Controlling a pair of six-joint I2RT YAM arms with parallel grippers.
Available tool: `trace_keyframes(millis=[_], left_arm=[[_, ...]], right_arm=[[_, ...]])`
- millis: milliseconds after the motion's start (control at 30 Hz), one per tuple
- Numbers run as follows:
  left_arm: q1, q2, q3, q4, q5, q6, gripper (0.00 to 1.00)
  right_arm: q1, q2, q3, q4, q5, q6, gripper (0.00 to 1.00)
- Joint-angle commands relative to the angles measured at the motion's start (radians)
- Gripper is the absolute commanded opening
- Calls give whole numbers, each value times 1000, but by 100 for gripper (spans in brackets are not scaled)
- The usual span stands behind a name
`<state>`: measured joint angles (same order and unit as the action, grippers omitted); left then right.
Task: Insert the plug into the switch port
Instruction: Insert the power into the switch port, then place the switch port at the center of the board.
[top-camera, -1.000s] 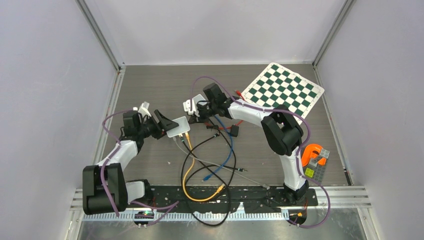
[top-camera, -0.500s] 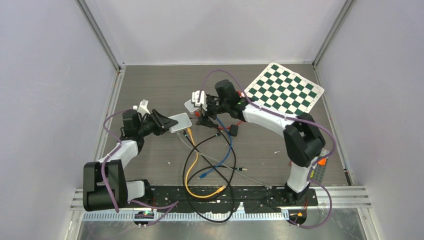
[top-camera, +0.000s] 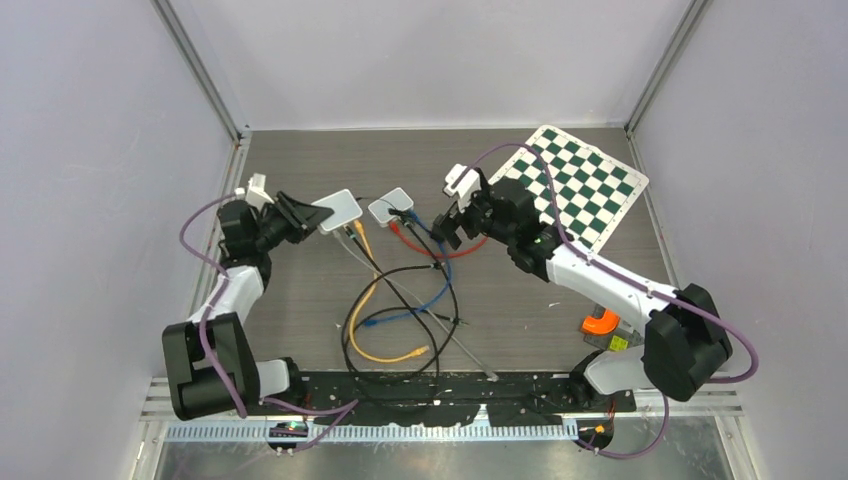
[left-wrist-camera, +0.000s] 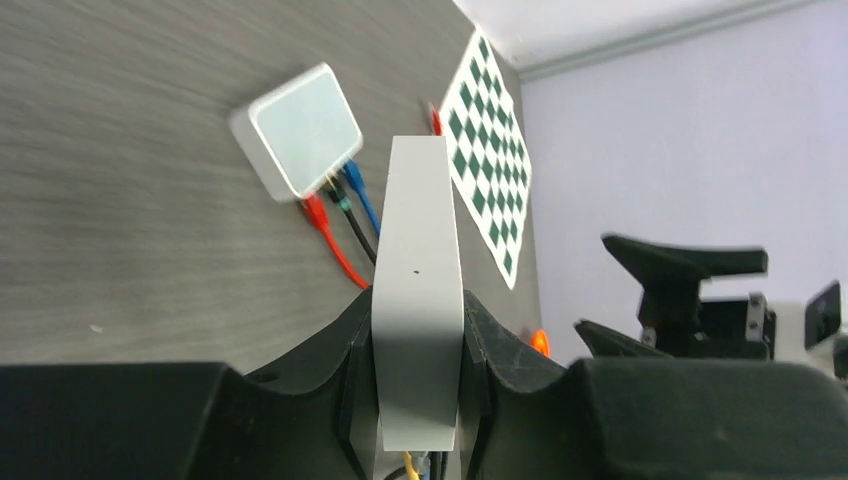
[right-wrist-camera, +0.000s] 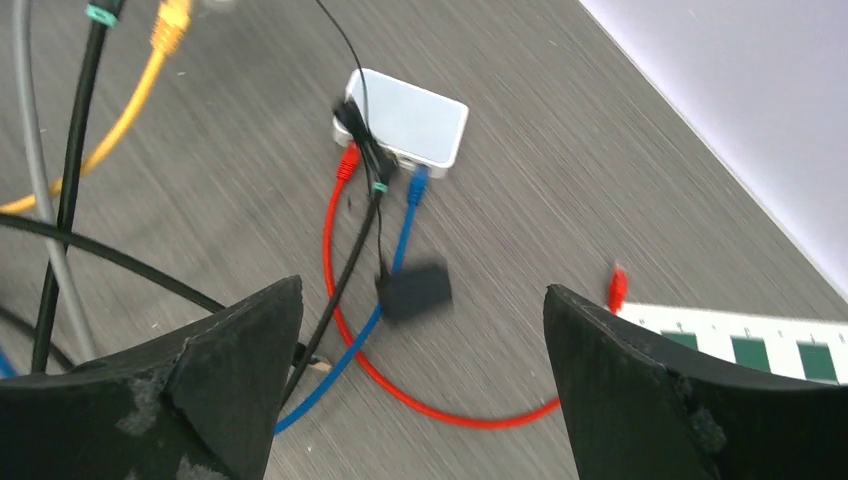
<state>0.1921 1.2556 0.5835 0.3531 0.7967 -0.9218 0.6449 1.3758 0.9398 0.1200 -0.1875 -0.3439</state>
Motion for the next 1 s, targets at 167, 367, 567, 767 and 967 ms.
trace_keyframes(millis=[167, 367, 567, 767, 967], left_arm=[[151, 326, 192, 80, -84, 56, 0], [173, 520, 305, 31, -112, 74, 7], [176, 644, 427, -14, -97, 87, 15], [178, 691, 584, -178, -113, 214, 21], [179, 711, 744, -401, -131, 355, 39]], right_arm=[[-5, -190, -59, 19, 361, 133, 95], [-5, -250, -66, -16, 450, 132, 95], [-5, -279, -58, -87, 432, 208, 98], [-6, -316, -48, -174, 474, 258, 99], [-6, -390, -58, -224, 524, 315, 98]])
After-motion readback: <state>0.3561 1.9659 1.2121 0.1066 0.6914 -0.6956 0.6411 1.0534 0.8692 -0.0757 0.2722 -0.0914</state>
